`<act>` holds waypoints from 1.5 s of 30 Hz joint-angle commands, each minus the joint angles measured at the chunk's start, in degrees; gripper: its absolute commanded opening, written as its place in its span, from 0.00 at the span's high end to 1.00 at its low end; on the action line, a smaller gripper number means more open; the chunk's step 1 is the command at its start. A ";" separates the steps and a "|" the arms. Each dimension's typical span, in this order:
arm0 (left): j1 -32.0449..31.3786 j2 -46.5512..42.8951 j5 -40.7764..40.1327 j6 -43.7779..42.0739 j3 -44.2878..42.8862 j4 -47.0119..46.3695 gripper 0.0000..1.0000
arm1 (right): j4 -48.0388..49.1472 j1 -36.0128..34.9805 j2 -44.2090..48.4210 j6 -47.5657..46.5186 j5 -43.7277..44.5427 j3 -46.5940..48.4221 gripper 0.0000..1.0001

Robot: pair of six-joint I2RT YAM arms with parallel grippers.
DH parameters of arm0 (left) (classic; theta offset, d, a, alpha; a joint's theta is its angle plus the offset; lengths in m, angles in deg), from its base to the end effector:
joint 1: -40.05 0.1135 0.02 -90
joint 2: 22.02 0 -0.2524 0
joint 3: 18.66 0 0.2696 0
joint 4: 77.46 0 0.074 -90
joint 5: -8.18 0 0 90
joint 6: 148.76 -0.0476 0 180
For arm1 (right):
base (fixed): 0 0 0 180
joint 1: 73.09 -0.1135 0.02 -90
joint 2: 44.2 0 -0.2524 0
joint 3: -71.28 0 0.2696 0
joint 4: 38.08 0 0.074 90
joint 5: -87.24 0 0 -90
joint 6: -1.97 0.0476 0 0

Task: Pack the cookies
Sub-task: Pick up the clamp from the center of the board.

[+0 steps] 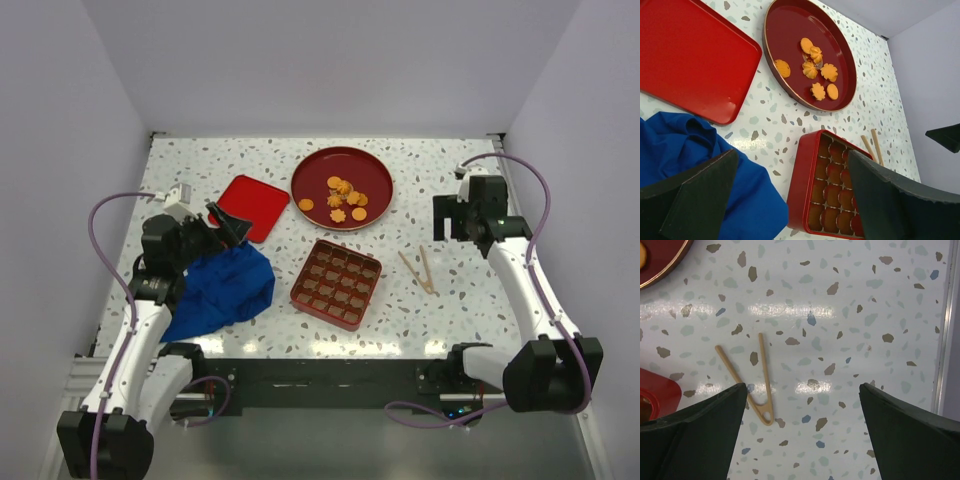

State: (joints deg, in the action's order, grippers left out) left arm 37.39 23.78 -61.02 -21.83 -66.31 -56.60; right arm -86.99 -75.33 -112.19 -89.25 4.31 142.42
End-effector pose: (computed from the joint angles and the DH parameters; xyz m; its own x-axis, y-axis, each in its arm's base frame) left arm 0.2245 -0.0274 0.2646 -0.4877 -0.5396 -0.6863 0.1073 0.7431 -0.6605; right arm 0.2792 0.0051 0.2755 -0.7167 -0.0492 -0.6956 0.0318 0.9942 -0.1030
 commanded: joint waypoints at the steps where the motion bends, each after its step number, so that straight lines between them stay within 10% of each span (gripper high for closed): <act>1: -0.16 -0.36 0.82 0.60 0.24 -2.74 0.04 | -0.95 -0.22 2.06 -8.69 -8.81 1.75 0.01; 6: -0.16 -0.98 1.18 1.30 1.38 -3.09 0.04 | -4.64 -1.27 3.12 -20.32 -26.32 0.87 0.01; 15: -0.16 -2.55 1.35 1.48 2.53 -2.21 0.04 | -15.36 -1.28 -7.33 -24.63 -24.65 2.72 0.01; 45: -0.16 -4.41 1.26 2.45 6.31 -2.30 0.05 | -0.86 -7.25 -27.72 -17.16 -10.85 -2.03 0.30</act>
State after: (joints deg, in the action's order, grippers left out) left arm 37.39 19.21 -60.56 -20.19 -60.10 -56.81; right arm -90.03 -82.17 -138.66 -107.34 -8.83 139.32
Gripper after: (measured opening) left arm 0.956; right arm 0.722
